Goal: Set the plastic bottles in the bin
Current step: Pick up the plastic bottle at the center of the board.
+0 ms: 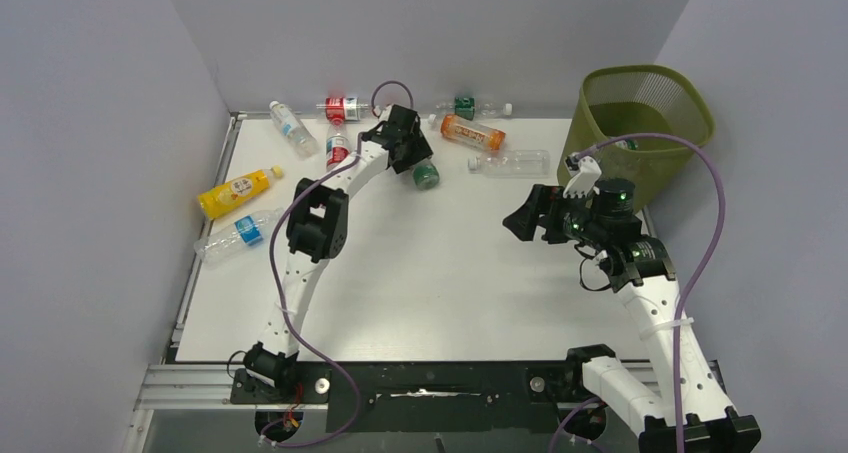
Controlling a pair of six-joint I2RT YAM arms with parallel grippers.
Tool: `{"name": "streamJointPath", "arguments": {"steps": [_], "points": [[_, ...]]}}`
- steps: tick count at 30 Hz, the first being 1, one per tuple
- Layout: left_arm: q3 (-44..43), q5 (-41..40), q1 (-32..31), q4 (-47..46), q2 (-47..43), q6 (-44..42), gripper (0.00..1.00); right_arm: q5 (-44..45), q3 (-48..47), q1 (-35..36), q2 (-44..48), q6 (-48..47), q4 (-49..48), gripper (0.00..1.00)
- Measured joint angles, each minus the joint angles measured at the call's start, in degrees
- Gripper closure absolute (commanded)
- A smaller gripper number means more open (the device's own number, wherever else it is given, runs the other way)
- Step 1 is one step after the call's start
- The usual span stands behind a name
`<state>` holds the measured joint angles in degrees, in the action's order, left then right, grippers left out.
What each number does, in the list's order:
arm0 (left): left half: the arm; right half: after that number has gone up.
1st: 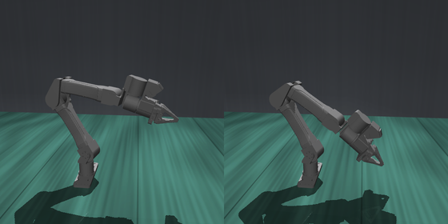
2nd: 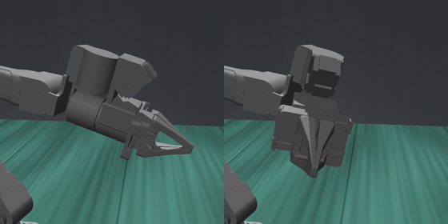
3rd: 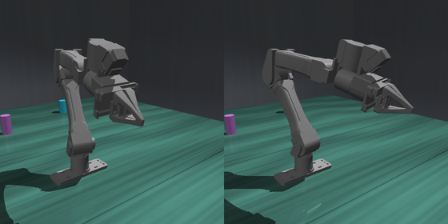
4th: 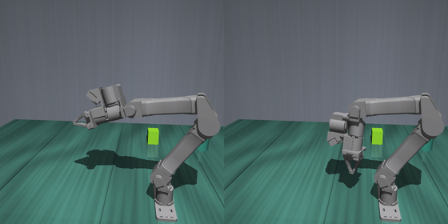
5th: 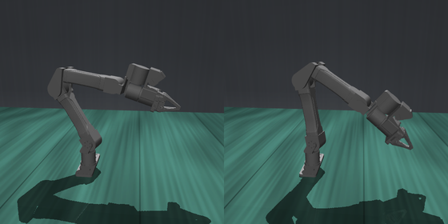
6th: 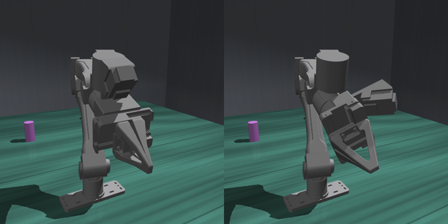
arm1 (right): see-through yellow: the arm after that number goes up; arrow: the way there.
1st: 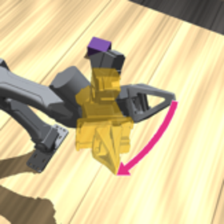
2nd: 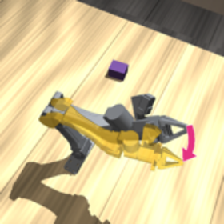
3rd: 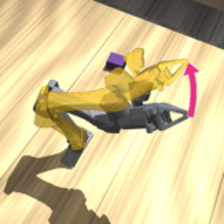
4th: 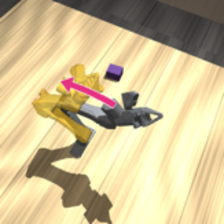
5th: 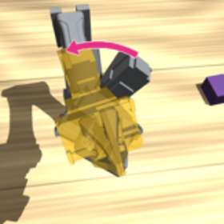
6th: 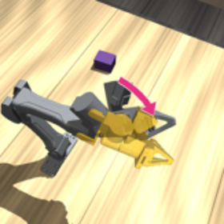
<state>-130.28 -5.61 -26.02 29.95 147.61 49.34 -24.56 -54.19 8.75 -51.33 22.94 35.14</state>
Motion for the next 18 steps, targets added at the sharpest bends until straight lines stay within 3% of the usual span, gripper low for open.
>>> {"name": "streamJointPath", "arguments": {"steps": [4, 12, 18], "points": [[7.5, 1.0, 0.1, -4.5, -3.8, 0.6, 0.46, -0.1, 1.0, 0.5, -0.1, 0.1, -0.8, 0.09], [34.9, 3.1, -1.1, -11.7, -20.6, 0.7, 0.47, -3.2, 4.3, 1.3, -2.2, -0.3, -2.0, 0.10], [50.2, 4.7, -4.7, -13.5, -32.7, 0.4, 0.46, -5.4, 9.8, 3.7, -2.2, 1.1, -3.1, 0.10]]}}
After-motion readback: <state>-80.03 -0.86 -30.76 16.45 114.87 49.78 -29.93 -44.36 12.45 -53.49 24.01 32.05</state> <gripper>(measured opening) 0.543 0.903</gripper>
